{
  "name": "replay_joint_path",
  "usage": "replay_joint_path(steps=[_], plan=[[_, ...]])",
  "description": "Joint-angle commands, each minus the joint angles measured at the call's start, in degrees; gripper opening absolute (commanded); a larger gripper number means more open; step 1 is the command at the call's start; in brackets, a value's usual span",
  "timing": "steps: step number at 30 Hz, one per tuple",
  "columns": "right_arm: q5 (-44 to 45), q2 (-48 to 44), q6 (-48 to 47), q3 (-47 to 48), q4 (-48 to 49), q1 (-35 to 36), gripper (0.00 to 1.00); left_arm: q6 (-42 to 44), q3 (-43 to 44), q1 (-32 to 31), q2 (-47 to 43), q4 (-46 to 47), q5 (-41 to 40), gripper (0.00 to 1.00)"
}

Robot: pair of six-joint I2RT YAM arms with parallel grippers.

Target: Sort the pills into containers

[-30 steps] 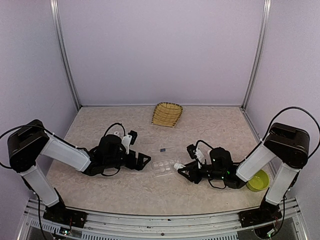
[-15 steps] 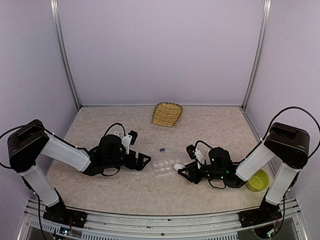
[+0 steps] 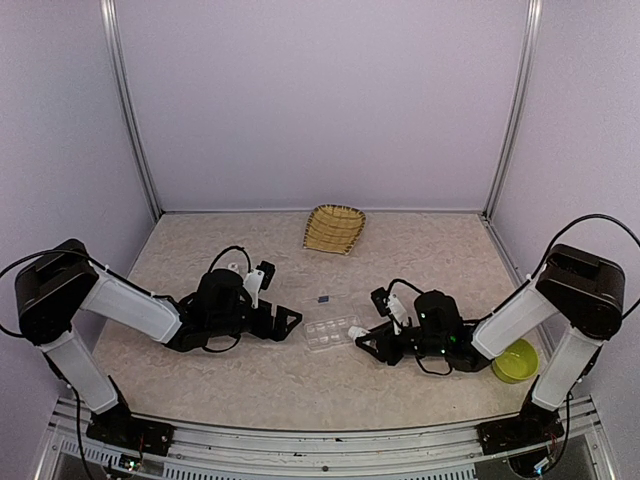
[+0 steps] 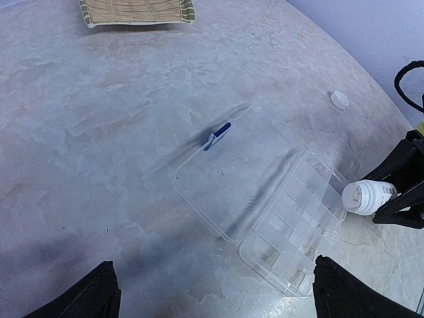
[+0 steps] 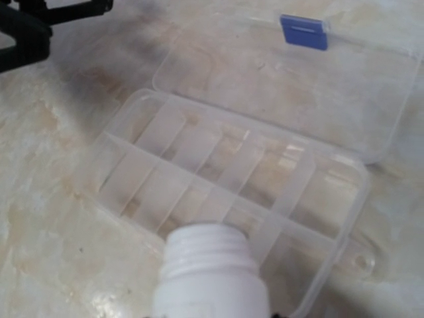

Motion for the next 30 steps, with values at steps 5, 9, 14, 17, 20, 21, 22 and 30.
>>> replay_joint_path(steps=[5, 9, 14, 17, 20, 21, 22, 30], plan=[[1.1, -2.7, -0.9, 2.1, -7.8, -0.3, 0.19, 0.1, -0.3, 0.5, -0.3, 1.2, 0.8, 0.99], [0.8, -2.4, -1.3, 3.2, -10.1, -0.1, 0.19, 0.1, -0.3, 0.5, -0.4, 1.2, 0.8, 0.99], [1.2, -1.7, -2.0, 4.8, -12.8, 0.5, 0.19, 0.1, -0.3, 0.5, -0.5, 1.1, 0.7, 0.99], [1.7, -1.6, -2.2, 5.5, -14.0, 0.7, 0.19, 0.1, -0.4, 0.5, -0.6, 1.1, 0.7, 0.99], [2.1, -1.6, -2.4, 6.2, -15.5, 1.0, 0.19, 0.1, -0.3, 0.5, -0.6, 1.1, 0.7, 0.99], [2.3, -1.5, -2.5, 6.4, -16.0, 1.0, 0.19, 0.1, -0.3, 0.5, -0.5, 1.1, 0.7, 0.99], [2.5, -1.6, -2.6, 6.7, -16.8, 1.1, 0.19, 0.1, -0.3, 0.5, -0.5, 1.1, 0.8, 0.99], [3.6, -1.8, -3.2, 9.2, -21.8, 1.6, 0.18, 0.2, -0.3, 0.5, -0.4, 1.1, 0.8, 0.99]])
